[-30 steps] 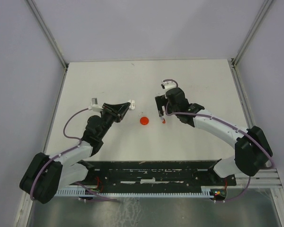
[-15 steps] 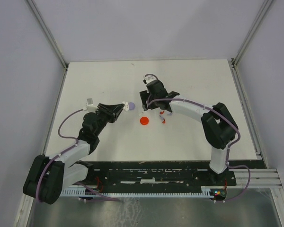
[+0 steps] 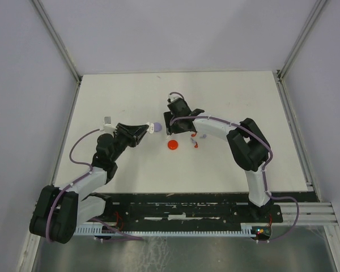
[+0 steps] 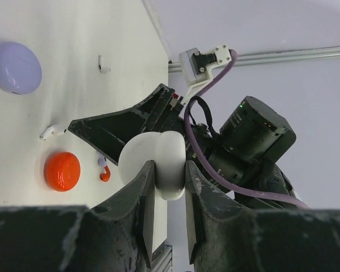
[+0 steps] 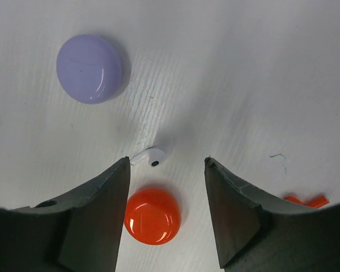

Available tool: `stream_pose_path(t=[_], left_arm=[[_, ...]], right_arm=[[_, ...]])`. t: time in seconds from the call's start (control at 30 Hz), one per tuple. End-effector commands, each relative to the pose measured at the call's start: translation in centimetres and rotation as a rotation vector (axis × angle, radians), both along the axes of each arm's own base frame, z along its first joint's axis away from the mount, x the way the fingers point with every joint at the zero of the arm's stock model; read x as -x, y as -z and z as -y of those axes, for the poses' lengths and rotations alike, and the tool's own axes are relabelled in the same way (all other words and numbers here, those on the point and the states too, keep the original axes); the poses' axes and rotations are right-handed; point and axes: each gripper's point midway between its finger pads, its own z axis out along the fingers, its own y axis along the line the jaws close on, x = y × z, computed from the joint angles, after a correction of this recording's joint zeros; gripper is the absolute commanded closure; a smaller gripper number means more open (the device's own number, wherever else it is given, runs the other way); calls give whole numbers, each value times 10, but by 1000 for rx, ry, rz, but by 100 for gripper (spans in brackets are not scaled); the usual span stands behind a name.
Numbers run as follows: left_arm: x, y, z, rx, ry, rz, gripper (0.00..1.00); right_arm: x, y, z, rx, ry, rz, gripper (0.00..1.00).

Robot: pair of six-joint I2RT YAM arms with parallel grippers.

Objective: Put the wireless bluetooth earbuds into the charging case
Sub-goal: Pick up the earbud from the center of the board.

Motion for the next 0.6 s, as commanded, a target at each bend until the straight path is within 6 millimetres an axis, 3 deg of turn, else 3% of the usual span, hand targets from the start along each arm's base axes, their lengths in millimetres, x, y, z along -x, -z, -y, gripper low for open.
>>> stream_pose_path(t=[0.0,0.57], left_arm=[[-2,-32,4,16,35,110,97],[-2,-28,-1,19,27,103,97]], right_arm=[[-3,-6,-13,-27,19,5,38],[-2,9,-23,-27,13,-23,48]])
